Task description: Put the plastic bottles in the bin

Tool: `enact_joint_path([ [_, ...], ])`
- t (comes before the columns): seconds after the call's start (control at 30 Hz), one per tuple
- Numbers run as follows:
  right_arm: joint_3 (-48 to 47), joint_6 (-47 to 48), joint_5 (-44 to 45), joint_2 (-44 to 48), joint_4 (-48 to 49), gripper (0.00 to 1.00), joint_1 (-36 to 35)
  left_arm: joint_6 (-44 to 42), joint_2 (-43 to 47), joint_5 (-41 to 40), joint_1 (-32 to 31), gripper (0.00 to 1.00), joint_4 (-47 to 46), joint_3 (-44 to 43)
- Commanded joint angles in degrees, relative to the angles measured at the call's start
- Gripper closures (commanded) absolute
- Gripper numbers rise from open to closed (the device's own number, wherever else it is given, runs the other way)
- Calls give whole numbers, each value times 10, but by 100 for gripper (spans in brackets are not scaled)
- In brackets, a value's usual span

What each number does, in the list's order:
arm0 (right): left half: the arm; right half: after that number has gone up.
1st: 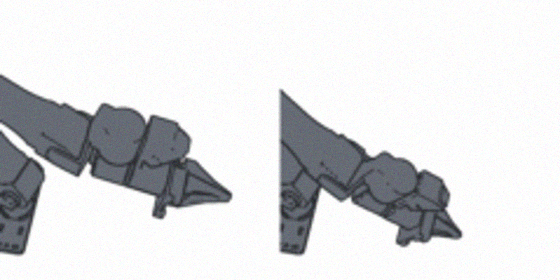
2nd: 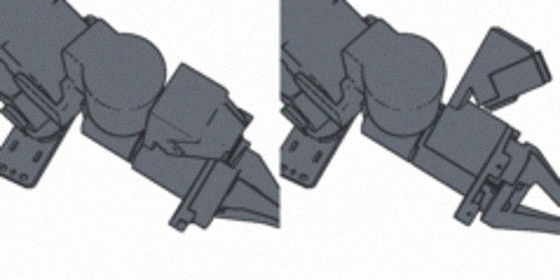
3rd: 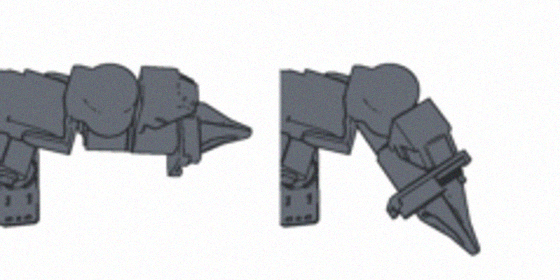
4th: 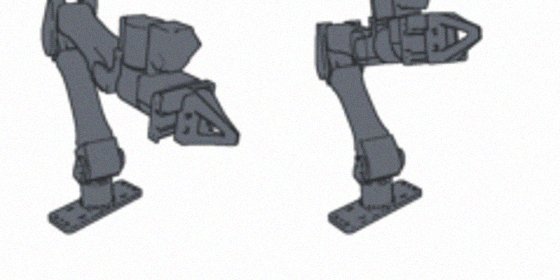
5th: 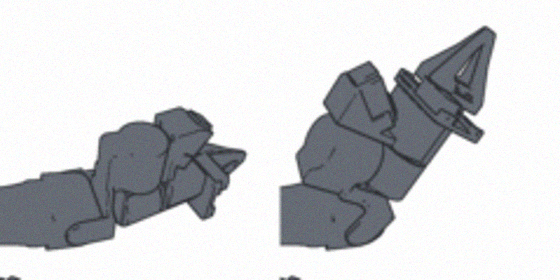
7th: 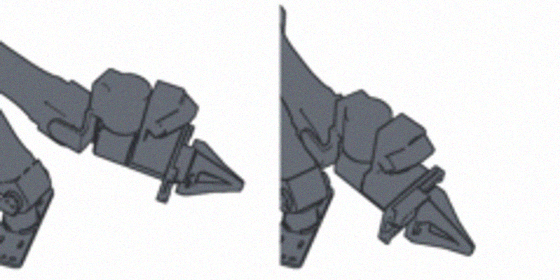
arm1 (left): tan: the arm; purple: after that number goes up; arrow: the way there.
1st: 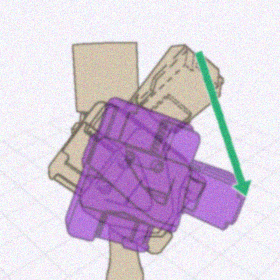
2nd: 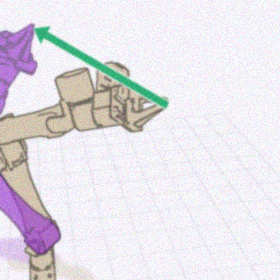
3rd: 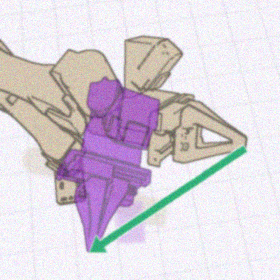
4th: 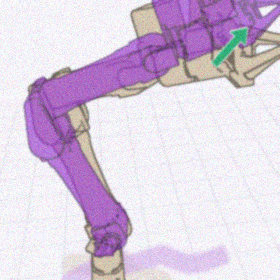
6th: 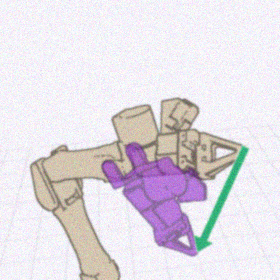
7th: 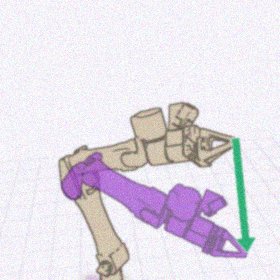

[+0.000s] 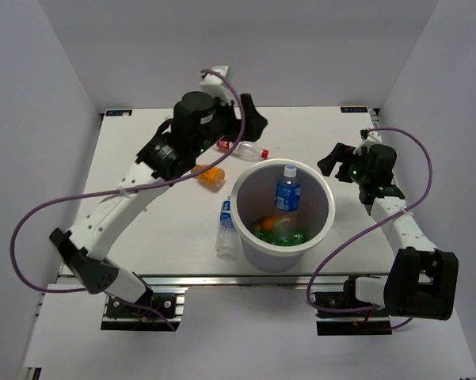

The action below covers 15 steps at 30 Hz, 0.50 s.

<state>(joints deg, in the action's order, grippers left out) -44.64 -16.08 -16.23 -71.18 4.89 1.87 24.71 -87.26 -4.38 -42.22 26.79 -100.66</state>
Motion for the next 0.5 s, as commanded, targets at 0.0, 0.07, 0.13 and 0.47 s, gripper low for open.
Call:
enact_joint_path([
  [0.0, -9, 0, 9, 16, 14, 11, 2, -11, 90, -156, 11, 2, 2, 72],
  [0.07, -11, 1, 10, 14, 11, 11, 2, -5, 120, -179, 27, 2, -1, 129],
  [0.13, -11, 0, 13, 14, 7, 11, 2, 12, 168, -212, 43, 2, -6, 175],
  [0.47, -17, 1, 19, 9, -1, 11, 2, 101, 236, -115, 88, 2, -51, 471],
])
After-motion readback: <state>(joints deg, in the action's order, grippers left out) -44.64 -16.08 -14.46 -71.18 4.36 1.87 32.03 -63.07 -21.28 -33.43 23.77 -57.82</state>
